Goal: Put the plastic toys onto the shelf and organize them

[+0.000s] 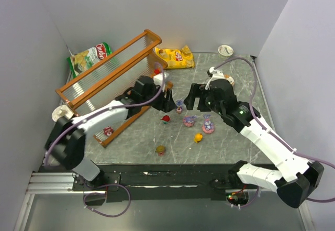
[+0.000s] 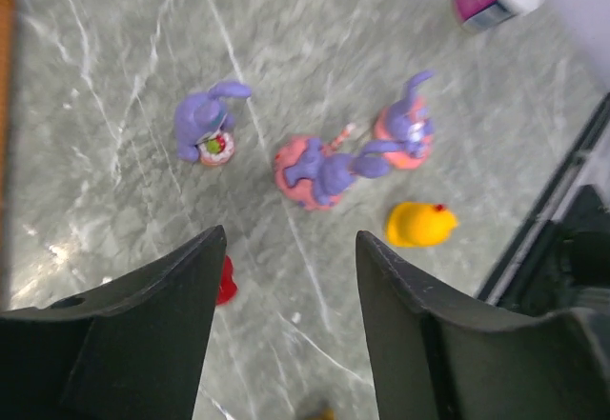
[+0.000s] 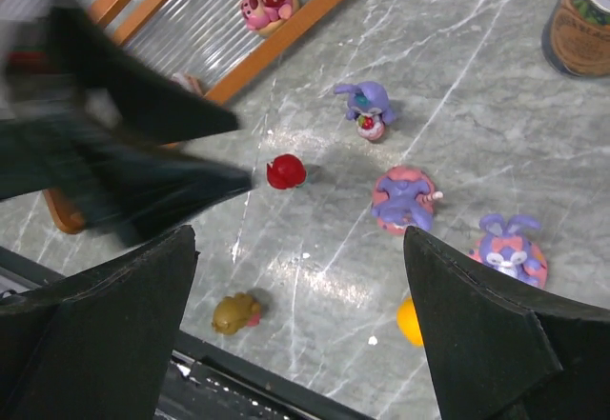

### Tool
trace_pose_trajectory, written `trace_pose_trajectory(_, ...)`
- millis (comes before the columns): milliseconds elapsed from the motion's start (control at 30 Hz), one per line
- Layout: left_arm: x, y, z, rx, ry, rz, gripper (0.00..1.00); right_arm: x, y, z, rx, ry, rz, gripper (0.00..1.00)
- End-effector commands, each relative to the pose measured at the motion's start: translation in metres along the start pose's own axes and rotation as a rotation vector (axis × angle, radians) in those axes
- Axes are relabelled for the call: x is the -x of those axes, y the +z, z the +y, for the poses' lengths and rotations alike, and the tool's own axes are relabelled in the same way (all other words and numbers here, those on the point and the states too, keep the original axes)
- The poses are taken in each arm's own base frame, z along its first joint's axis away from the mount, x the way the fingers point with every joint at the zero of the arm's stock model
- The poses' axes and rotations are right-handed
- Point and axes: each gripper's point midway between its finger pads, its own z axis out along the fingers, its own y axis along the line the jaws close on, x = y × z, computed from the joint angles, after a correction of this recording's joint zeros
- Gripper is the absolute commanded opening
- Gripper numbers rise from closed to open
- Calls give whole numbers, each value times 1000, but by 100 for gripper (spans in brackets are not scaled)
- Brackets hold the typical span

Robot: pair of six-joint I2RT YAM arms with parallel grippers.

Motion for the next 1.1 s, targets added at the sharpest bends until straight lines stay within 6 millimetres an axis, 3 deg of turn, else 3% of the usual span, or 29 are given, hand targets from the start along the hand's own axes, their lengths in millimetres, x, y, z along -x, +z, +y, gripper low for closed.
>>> trace_pose_trajectory(0, 22, 29, -2, -64, 82, -96, 62, 5, -19, -4, -2, 20, -23, 95)
trace_pose_trajectory(133, 16, 63, 10, -55, 92, -55, 57, 6, -34, -12, -28, 13, -29, 95)
trace_pose_trajectory(300, 12, 83, 24, -20, 128, -29, 56, 7, -46, -21, -60, 15, -51, 96)
trace_pose_trajectory(533, 2, 97, 40, 19, 160, 10, 49, 4, -56, -32, -93, 22, -61, 96)
trace_pose_trajectory(733, -7, 108, 41, 13, 162, 33, 45, 2, -59, -36, -107, 24, -54, 96)
trace_pose_trajectory(1067, 11, 116, 45, 64, 181, -22, 39, -5, -58, -40, -114, 41, -43, 96)
